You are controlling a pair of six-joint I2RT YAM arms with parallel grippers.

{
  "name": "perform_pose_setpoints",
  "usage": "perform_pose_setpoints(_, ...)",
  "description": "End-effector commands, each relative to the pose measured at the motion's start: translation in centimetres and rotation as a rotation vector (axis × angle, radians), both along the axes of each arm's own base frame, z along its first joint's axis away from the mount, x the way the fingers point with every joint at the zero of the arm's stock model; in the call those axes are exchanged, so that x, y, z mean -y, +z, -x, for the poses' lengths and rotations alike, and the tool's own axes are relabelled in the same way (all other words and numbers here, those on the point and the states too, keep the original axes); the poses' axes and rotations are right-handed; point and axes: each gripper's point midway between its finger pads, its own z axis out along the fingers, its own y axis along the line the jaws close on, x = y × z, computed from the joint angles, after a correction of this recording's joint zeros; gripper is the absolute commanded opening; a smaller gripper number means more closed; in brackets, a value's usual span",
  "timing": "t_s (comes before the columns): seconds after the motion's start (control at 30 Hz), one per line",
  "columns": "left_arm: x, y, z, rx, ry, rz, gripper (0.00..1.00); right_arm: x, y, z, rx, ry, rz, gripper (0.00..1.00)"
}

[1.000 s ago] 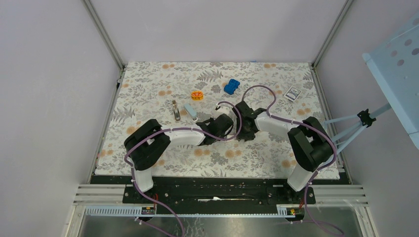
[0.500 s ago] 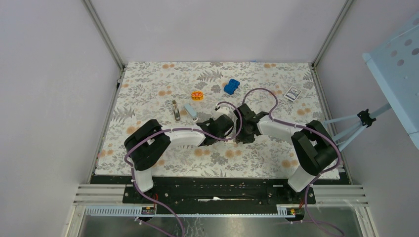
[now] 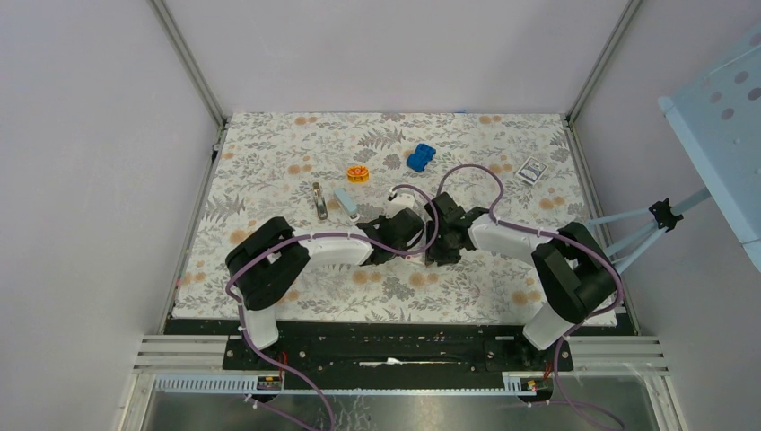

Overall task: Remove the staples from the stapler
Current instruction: Close the staple box at the center of the board.

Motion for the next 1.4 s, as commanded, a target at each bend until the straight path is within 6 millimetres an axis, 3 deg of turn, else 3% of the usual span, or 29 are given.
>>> perform_pose_setpoints(0.0,-0.3,-1.3,0.8,-0.059,0.004,-0.013,0.0,4.0,-3.5,7.0,-0.238,0.041,0.203,0.44)
perform_pose_setpoints(0.1,-0.3,-1.3,0.9,-0.058,-0.005,-0.012,0.0,5.4,-2.8,5.2,-0.177,0.008,0.275,0.44)
perform_pose_setpoints(0.27,-0.5,-1.2,1.1,-0.053,-0.012,-0.007,0.0,7.5,-1.3,1.5,-0.093,-0.104,0.253,0.43)
perform_pose_setpoints(0.4,-0.3,-1.4,1.2,-0.061,-0.02,-0.003,0.0,6.8,-0.1,-1.4,-0.04,-0.123,0.204,0.43)
perform_pose_setpoints(0.53,-0.3,-1.3,1.2,-0.056,-0.019,0.0,0.0,5.9,0.1,-2.7,-0.03,-0.119,0.193,0.43)
perform_pose_setpoints(0.77,-0.3,-1.2,1.1,-0.055,-0.018,0.0,0.0,5.1,-1.2,-2.1,-0.081,-0.106,0.159,0.43)
perform_pose_setpoints(0.93,-0.3,-1.3,1.1,-0.056,-0.015,0.001,0.0,4.5,-1.0,-1.5,-0.093,-0.105,0.111,0.42)
perform_pose_setpoints(1.13,-0.2,-1.3,1.1,-0.056,-0.015,0.01,0.0,2.9,1.8,-3.2,0.025,-0.137,-0.002,0.41)
perform_pose_setpoints(1.37,-0.2,-1.2,1.1,-0.055,-0.016,0.009,0.0,2.8,6.0,-5.3,0.199,-0.245,-0.086,0.41)
